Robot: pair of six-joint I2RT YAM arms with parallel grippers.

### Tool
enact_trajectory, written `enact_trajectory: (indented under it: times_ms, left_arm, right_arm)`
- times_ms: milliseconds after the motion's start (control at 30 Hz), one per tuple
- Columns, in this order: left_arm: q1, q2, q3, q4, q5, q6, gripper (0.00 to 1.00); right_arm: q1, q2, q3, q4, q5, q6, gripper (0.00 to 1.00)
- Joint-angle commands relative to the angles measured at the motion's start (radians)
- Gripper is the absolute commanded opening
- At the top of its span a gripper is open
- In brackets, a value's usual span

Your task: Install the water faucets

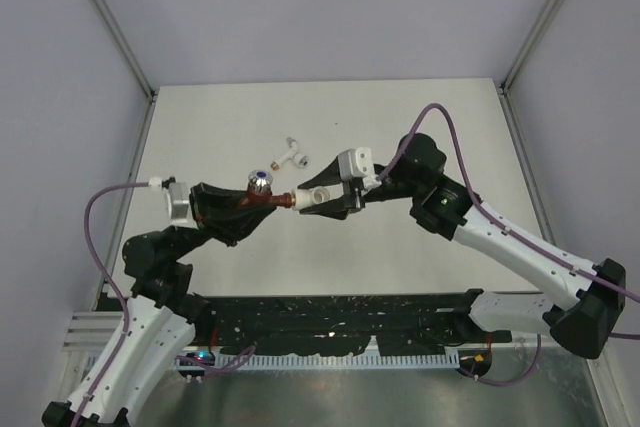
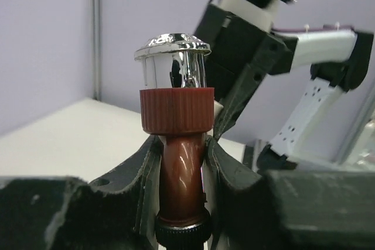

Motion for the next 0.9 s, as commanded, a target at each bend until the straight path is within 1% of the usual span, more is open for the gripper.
enact_trajectory:
  times_ms: [0,33,67,100,200,267,333,400,467,500,533,567,600,633,667,700,733,767,800,867]
  left_arm:
    - [-0.014,-0.084,-0.071,0.268,0.236,0.504,0.00]
    - [-0.014,-0.090,-0.059,0.207,0.255,0.577,0.00]
    - [-0.014,-0.090,-0.047,0.156,0.276,0.640,0.00]
    - [-0.014,-0.089,-0.036,0.127,0.294,0.679,0.00]
    - [-0.014,-0.067,-0.021,0.112,0.345,0.702,0.00]
    - [-0.014,-0.061,-0.022,0.116,0.357,0.704,0.00]
    - [-0.016,-0.067,-0.030,0.117,0.359,0.705,0.00]
    - [-0.016,-0.072,-0.045,0.111,0.344,0.698,0.00]
    - [-0.016,-0.084,-0.054,0.106,0.298,0.661,0.00]
    - [-0.016,-0.093,-0.060,0.090,0.260,0.625,0.00]
    - [-0.016,-0.105,-0.068,0.077,0.218,0.595,0.00]
    - [-0.016,-0.121,-0.082,0.077,0.166,0.566,0.00]
    - [-0.016,-0.133,-0.096,0.077,0.116,0.526,0.00]
    - [-0.016,-0.147,-0.111,0.077,0.062,0.479,0.00]
    - [-0.016,-0.161,-0.126,0.076,0.011,0.433,0.00]
    - [-0.014,-0.174,-0.134,0.057,-0.056,0.369,0.00]
    - [-0.016,-0.187,-0.134,0.018,-0.119,0.307,0.00]
    - [-0.017,-0.196,-0.126,-0.042,-0.194,0.231,0.00]
    - [-0.016,-0.201,-0.114,-0.100,-0.255,0.162,0.00]
    - [-0.016,-0.201,-0.077,-0.220,-0.308,0.072,0.00]
  right_arm:
    - [-0.057,0.090,0.126,0.013,-0.265,0.416,0.05]
    - [-0.064,0.116,0.135,0.033,-0.311,0.462,0.05]
    - [-0.068,0.132,0.144,0.070,-0.338,0.547,0.05]
    - [-0.074,0.159,0.154,0.087,-0.380,0.591,0.05]
    - [-0.082,0.216,0.190,0.113,-0.418,0.747,0.06]
    - [-0.085,0.250,0.203,0.102,-0.422,0.784,0.05]
    - [-0.090,0.255,0.207,0.073,-0.402,0.788,0.05]
    - [-0.090,0.250,0.210,0.037,-0.371,0.757,0.09]
    - [-0.094,0.232,0.209,-0.011,-0.321,0.699,0.16]
    - [-0.099,0.223,0.206,-0.042,-0.296,0.647,0.34]
    - [-0.103,0.204,0.204,-0.059,-0.239,0.618,0.40]
    - [-0.108,0.183,0.201,-0.083,-0.201,0.572,0.43]
    - [-0.114,0.172,0.201,-0.092,-0.176,0.547,0.56]
    - [-0.120,0.151,0.195,-0.108,-0.120,0.509,0.61]
    - [-0.128,0.138,0.191,-0.112,-0.097,0.487,0.64]
    - [-0.130,0.111,0.178,-0.123,-0.040,0.431,0.66]
    - [-0.131,0.098,0.174,-0.128,-0.008,0.409,0.71]
    - [-0.131,0.068,0.155,-0.129,0.050,0.342,0.73]
    - [-0.133,0.055,0.148,-0.129,0.072,0.282,0.75]
    - [-0.131,0.016,0.117,-0.131,0.137,0.204,0.77]
